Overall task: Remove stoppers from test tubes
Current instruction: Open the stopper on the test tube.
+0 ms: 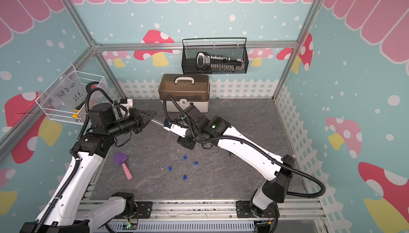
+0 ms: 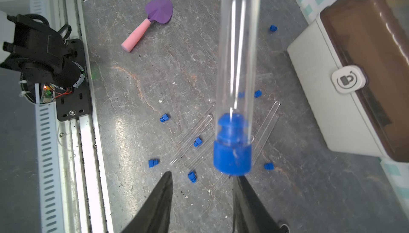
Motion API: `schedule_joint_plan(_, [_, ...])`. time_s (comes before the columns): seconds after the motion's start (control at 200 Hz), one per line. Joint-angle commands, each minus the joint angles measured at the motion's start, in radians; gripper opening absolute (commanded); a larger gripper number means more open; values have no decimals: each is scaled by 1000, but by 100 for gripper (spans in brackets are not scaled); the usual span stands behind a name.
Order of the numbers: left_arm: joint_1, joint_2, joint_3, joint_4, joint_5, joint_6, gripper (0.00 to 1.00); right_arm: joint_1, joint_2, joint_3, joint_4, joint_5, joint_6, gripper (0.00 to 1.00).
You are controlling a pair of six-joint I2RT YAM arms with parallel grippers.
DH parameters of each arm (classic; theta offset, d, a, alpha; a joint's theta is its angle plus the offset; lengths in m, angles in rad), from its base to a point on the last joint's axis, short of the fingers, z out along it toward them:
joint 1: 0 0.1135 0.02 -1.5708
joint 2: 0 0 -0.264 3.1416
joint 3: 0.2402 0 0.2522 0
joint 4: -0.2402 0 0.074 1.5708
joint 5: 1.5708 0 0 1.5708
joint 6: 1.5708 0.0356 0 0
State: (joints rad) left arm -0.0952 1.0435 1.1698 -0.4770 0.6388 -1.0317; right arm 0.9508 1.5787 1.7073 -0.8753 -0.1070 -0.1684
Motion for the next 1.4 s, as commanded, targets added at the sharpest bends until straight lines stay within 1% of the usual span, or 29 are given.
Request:
schedule_joint_plan(0.0, [-7,2,21,20,-3,21,0,4,-13,2,-11,5,-5,47])
schedule_joint_plan(0.1, [-11,-1,11,34,4,12,0,3,-3,27,12,11,7,51])
schedule_joint_plan(0.225, [-23,0,6,38,17,12,0,4,16,55,30,41,7,52])
schedule_joint_plan(0.43, [-32,3,-5,39,49,10,0,4,53,99,65,50,20,52])
schedule_joint_plan(0.54, [-31,-2,-11,40,60,12,0,5,70,125,70,43,22,49])
schedule_joint_plan(0.59, [-32,-6,-11,39,57,12,0,4,76,130,66,34,20,43])
schedule_joint_plan(0.625, [-31,-9,-11,37,53,12,0,3,80,133,61,21,20,42])
schedule_joint_plan(0.765, [-29,-7,-9,35,49,9,0,4,60,105,57,18,27,42])
schedule_joint_plan(0.875, [-28,-3,-4,34,48,11,0,3,33,70,56,26,23,45])
schedule_joint_plan(0.996, [-28,1,-1,36,50,9,0,3,13,47,49,31,21,45])
schedule_joint_plan(1.126, [-28,2,-1,38,51,9,0,4,9,40,49,24,24,44])
schedule_joint_plan(1.196, [-28,0,-4,38,53,7,0,4,12,44,54,27,24,41])
schedule_joint_plan(1.396, [-29,-10,-16,37,56,3,0,3,22,59,67,30,11,41])
